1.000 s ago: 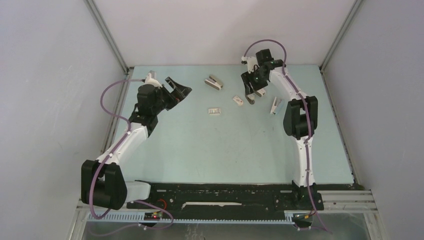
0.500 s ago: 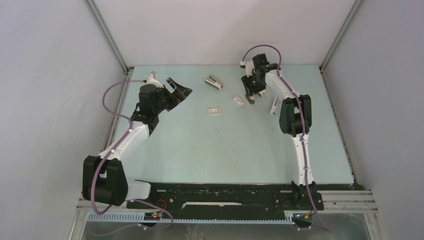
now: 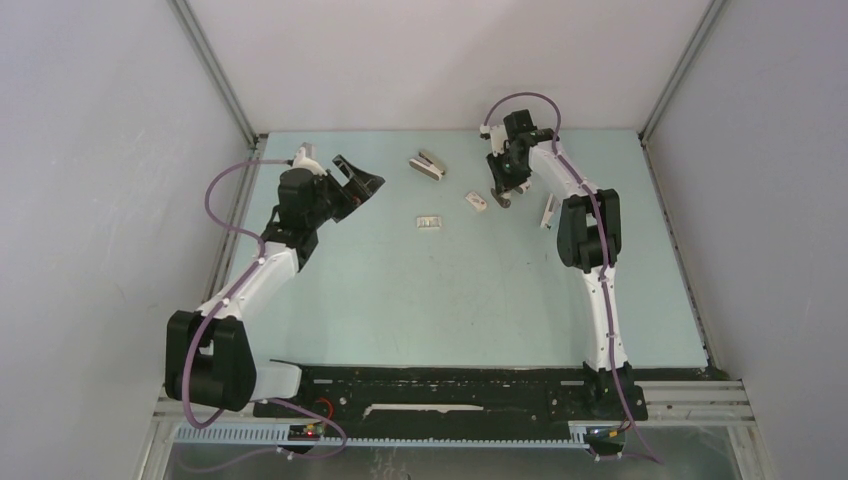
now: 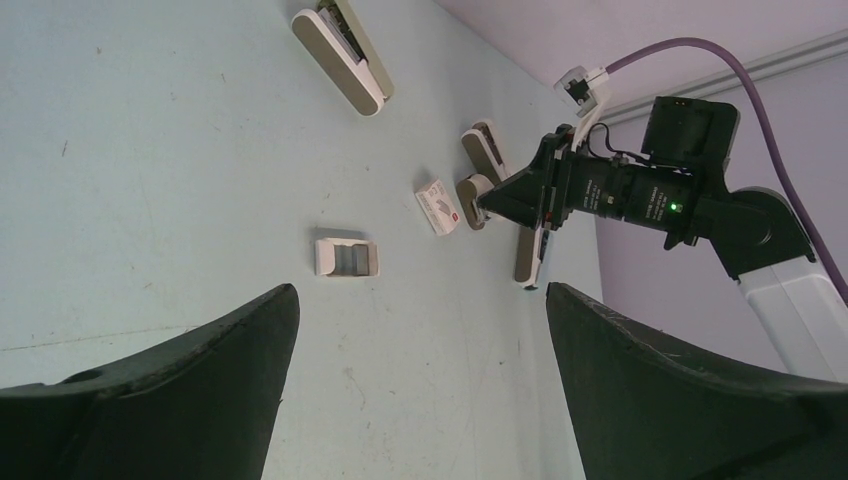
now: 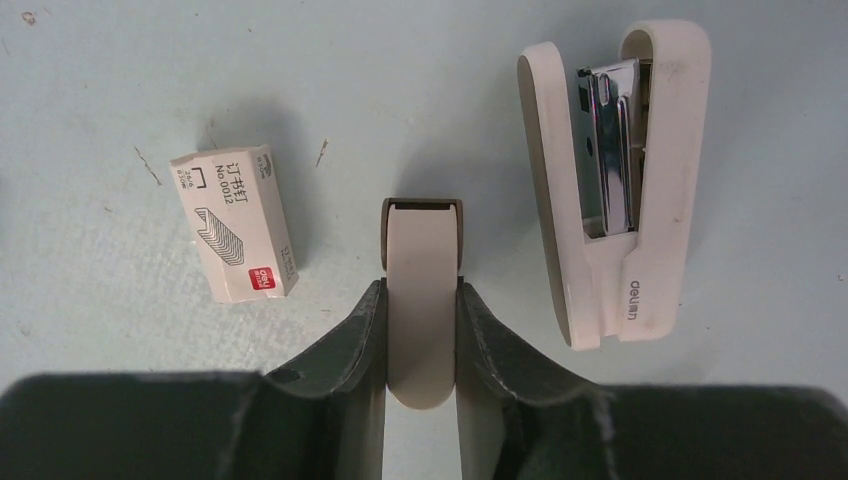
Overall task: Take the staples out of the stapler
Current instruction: Pick up the stapler from the center of the board.
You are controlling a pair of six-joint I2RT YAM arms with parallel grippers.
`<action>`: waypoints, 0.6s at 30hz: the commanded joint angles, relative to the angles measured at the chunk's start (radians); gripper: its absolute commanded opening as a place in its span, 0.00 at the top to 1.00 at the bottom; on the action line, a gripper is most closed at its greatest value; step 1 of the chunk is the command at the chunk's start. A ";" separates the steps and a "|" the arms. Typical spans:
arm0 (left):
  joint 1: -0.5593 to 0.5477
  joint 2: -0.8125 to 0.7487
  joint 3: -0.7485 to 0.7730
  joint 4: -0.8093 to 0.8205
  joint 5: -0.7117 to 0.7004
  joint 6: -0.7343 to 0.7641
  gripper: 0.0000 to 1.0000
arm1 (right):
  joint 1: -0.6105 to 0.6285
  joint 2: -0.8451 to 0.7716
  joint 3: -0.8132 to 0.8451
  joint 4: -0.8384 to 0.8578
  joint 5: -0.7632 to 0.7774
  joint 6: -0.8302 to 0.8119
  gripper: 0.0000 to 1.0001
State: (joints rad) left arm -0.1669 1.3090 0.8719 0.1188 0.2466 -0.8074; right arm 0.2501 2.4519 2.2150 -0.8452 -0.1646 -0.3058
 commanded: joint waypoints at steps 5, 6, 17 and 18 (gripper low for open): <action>0.006 -0.046 -0.010 0.201 0.122 -0.016 0.01 | -0.022 -0.127 0.004 -0.025 -0.069 0.025 0.92; 0.004 -0.051 -0.025 0.236 0.144 -0.021 0.01 | -0.032 -0.155 -0.012 -0.028 -0.104 0.032 0.94; -0.094 -0.026 -0.139 0.504 0.302 -0.052 0.00 | -0.109 -0.543 -0.516 0.130 -0.501 0.187 1.00; -0.110 -0.017 -0.147 0.520 0.314 -0.049 0.00 | -0.108 -0.578 -0.567 0.158 -0.535 0.206 1.00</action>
State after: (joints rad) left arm -0.2268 1.2793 0.7582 0.4976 0.4770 -0.8494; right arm 0.1390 2.0079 1.7950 -0.7956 -0.5133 -0.1894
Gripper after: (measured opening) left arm 0.996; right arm 0.327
